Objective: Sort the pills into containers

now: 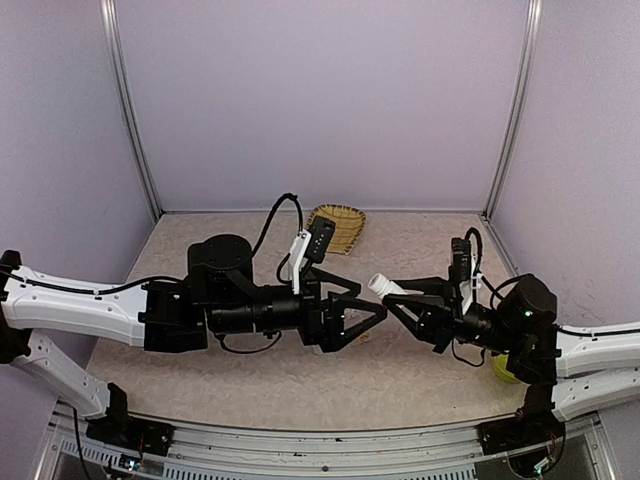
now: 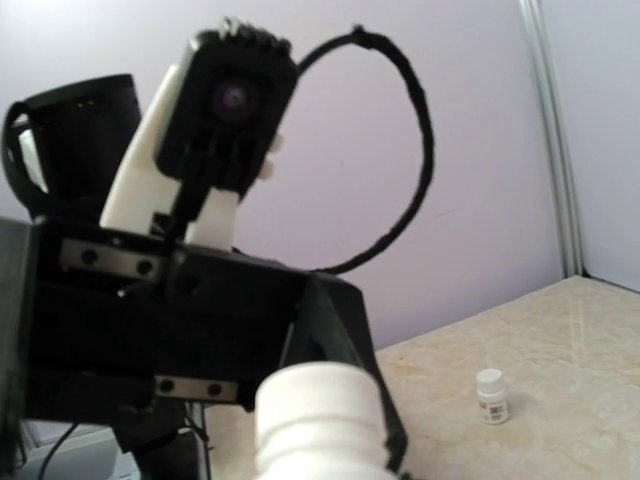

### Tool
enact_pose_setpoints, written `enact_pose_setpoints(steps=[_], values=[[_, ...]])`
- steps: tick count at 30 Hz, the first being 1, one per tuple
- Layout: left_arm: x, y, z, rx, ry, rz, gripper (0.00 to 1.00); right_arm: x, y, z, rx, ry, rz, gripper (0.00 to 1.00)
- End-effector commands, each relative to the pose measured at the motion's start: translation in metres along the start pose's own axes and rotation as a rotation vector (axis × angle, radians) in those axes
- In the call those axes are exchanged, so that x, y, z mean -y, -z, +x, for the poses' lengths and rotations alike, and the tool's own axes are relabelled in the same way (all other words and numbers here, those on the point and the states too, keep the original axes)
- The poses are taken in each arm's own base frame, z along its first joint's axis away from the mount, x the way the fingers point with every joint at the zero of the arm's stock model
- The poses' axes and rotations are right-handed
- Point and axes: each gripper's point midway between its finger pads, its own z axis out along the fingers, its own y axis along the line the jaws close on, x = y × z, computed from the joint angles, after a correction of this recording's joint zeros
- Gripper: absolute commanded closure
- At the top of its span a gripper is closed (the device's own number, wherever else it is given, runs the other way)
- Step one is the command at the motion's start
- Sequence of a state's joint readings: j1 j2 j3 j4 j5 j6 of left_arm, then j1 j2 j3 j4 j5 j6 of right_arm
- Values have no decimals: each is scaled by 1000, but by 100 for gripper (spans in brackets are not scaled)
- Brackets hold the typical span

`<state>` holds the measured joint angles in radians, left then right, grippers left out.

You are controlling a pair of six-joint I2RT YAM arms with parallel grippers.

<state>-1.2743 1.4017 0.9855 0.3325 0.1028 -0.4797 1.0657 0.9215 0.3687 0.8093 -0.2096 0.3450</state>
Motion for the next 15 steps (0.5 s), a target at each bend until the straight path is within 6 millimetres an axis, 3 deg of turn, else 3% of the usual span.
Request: enact_pose_setpoints(steps=[1, 15], values=[[5, -1, -23, 93, 39, -4, 1, 1, -6, -11, 30, 15, 23, 85], [7, -6, -23, 102, 72, 11, 1, 2, -21, 3, -12, 20, 35, 85]])
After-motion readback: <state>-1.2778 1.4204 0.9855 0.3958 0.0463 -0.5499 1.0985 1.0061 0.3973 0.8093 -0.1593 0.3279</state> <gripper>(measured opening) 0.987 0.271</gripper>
